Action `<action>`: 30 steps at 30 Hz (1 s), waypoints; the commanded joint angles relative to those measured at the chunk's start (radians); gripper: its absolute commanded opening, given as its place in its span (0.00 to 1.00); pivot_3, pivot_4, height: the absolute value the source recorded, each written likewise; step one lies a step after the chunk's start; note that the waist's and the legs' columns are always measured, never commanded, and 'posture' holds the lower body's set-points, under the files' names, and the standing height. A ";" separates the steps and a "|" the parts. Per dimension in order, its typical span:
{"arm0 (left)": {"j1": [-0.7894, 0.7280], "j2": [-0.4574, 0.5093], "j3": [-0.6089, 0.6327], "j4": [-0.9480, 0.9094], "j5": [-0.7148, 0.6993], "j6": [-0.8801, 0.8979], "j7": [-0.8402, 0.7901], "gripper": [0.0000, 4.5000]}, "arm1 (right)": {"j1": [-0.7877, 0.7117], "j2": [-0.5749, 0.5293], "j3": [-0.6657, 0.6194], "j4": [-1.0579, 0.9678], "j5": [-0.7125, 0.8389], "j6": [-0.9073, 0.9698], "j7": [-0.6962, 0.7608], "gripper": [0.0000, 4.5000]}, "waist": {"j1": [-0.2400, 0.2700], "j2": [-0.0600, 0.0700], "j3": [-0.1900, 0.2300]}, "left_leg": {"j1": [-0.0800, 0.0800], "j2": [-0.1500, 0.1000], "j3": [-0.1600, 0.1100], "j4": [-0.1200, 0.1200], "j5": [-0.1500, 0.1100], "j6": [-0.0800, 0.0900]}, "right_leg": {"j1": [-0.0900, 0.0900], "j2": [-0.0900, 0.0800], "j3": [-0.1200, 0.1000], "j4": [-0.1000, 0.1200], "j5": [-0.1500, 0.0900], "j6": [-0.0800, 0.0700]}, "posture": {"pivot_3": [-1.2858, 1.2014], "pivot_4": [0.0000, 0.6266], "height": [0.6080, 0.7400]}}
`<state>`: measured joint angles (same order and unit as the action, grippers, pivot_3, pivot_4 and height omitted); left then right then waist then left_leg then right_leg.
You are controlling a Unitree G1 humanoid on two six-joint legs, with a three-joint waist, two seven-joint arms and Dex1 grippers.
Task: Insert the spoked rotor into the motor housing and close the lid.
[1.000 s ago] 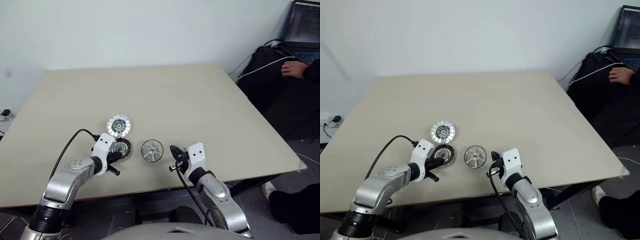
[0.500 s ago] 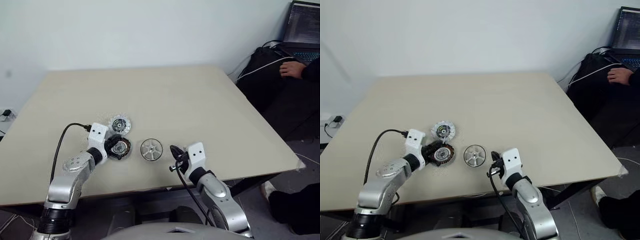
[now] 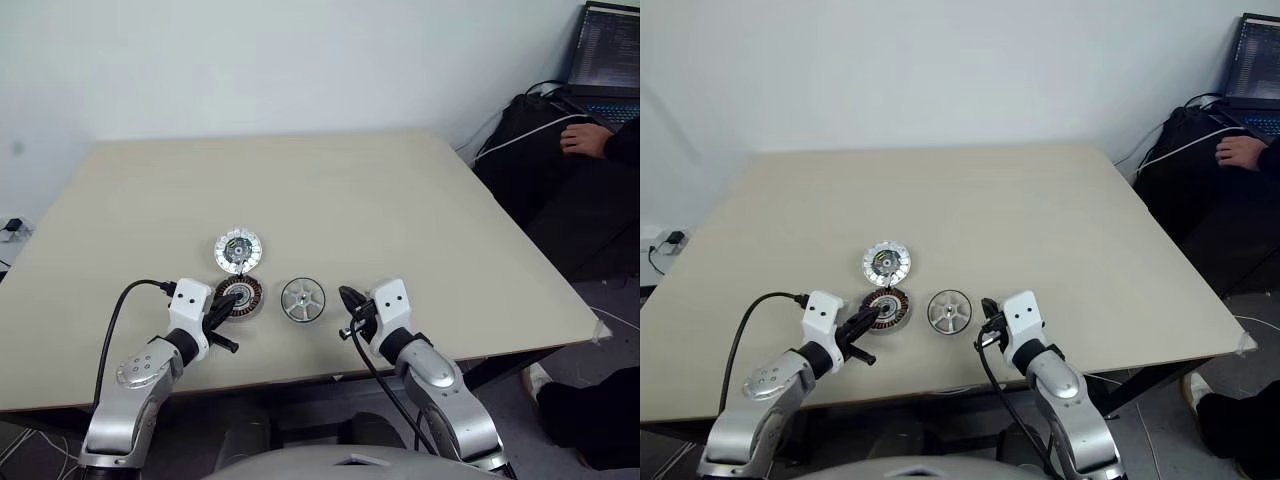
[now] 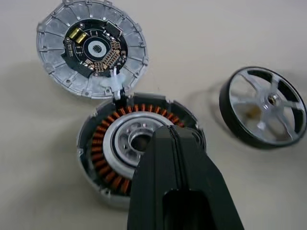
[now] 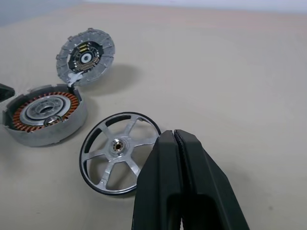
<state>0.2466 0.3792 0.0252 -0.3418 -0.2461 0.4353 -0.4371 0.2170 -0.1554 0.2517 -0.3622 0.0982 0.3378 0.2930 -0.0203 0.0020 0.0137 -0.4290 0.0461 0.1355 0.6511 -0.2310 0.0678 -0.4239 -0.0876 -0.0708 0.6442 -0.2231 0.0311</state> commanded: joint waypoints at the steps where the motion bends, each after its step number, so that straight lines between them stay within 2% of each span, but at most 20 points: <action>1: -0.016 0.015 0.025 -0.066 -0.016 0.015 -0.002 0.00 | -0.021 0.001 0.004 -0.013 0.005 -0.004 0.007 0.01 | -0.001 0.000 0.000 | 0.000 0.000 0.000 0.000 0.000 0.000 | 0.000 0.000 0.000 0.000 0.000 0.000 | 0.52 0.00 1.00; 2: -0.020 0.017 0.028 -0.075 -0.024 0.025 -0.004 0.00 | -0.021 0.001 0.004 -0.012 0.004 -0.005 0.008 0.01 | -0.001 0.000 0.000 | 0.000 0.000 0.000 0.000 0.000 0.000 | 0.000 0.000 0.000 0.000 0.000 0.000 | 0.52 0.00 1.00; 5: -0.032 0.037 0.023 -0.087 -0.033 0.050 -0.022 0.13 | -0.021 0.003 0.004 -0.010 0.005 -0.007 0.009 0.01 | -0.001 0.001 0.000 | 0.000 0.000 0.000 0.000 0.000 0.000 | 0.000 0.000 -0.001 0.000 0.000 0.000 | 0.52 0.00 1.00; 10: -0.065 0.106 -0.011 -0.077 0.014 0.070 -0.044 0.50 | -0.020 0.012 0.004 -0.005 0.004 -0.011 0.003 0.01 | -0.001 0.001 0.000 | 0.000 0.000 0.000 -0.001 0.000 0.000 | -0.001 0.000 0.000 0.000 0.000 0.000 | 0.52 0.00 1.00; 25: -0.200 0.353 -0.133 0.008 0.042 0.138 -0.298 0.50 | -0.010 0.029 -0.003 0.002 0.003 -0.028 -0.017 0.01 | -0.003 0.002 0.001 | 0.000 0.000 0.001 -0.003 0.001 -0.002 | -0.003 0.001 0.000 0.000 0.000 -0.001 | 0.52 0.00 1.00; 30: -0.230 0.386 -0.160 0.044 0.065 0.126 -0.341 0.50 | -0.003 0.031 -0.005 0.000 0.003 -0.034 -0.022 0.01 | -0.003 0.002 0.001 | 0.000 0.000 0.001 -0.004 0.001 -0.002 | -0.003 0.001 0.000 -0.001 0.000 -0.001 | 0.52 0.00 1.00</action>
<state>0.0415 0.7503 -0.1336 -0.3009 -0.1922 0.5788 -0.7666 0.2203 -0.1291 0.2578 -0.3391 0.0978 0.3295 0.2762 -0.0232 0.0039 0.0148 -0.4293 0.0464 0.1370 0.6473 -0.2299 0.0658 -0.4268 -0.0869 -0.0706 0.6436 -0.2230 0.0304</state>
